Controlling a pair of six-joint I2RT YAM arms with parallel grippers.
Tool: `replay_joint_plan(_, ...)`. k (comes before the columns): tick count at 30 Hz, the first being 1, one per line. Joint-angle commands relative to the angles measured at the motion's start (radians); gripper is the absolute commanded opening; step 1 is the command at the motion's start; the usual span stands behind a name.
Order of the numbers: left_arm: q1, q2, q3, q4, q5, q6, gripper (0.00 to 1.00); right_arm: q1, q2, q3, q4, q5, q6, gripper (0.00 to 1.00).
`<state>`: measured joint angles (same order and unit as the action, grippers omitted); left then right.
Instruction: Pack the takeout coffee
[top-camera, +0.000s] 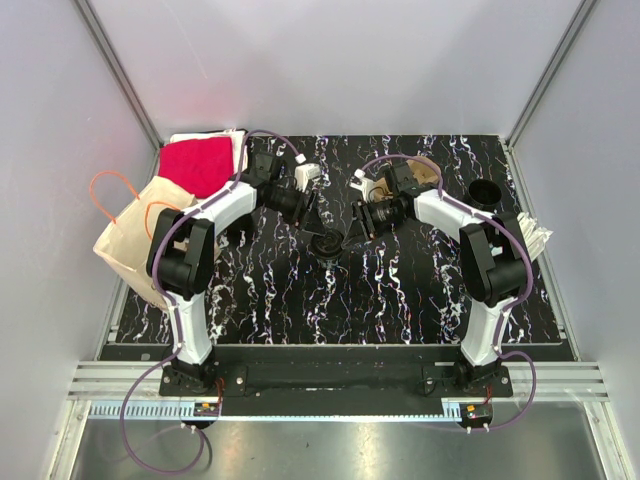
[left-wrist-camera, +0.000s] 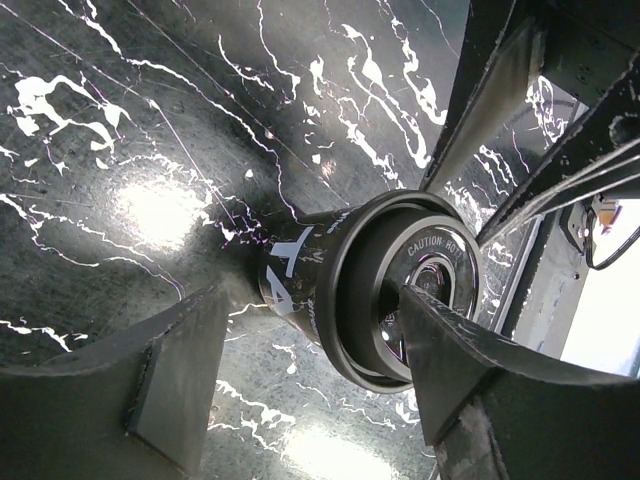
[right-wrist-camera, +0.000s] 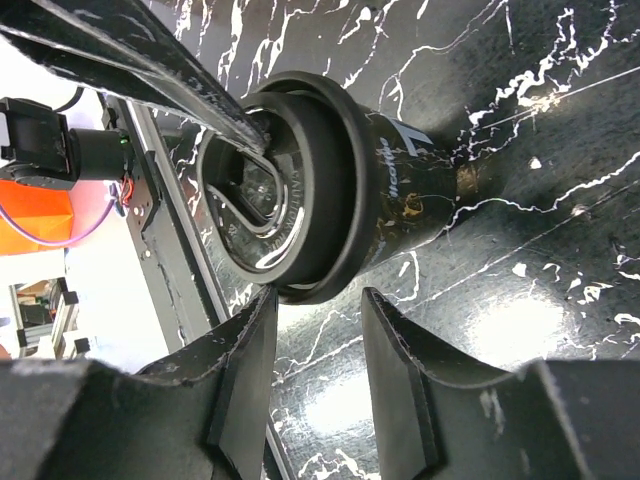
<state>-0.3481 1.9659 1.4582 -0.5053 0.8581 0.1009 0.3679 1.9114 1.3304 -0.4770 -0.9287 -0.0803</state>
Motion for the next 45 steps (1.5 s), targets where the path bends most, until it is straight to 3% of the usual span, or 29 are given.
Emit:
replay_joint_plan(1,0.003,-0.012,0.039,0.034,-0.001,0.02,0.73,0.012,-0.072,0.026,-0.003,-0.022,0.007,0.46)
replay_joint_plan(17,0.008,-0.044,0.011,-0.005,0.139,0.074,0.76,0.014,-0.074,0.021,-0.002,-0.012,0.002,0.46)
replay_joint_plan(31,-0.02,-0.004,-0.015,-0.007,0.108,0.099,0.74,0.012,-0.061,0.016,0.003,-0.013,0.005,0.46)
replay_joint_plan(45,-0.025,0.016,-0.036,0.02,0.071,0.082,0.64,0.012,-0.012,-0.01,0.04,-0.048,0.033,0.45)
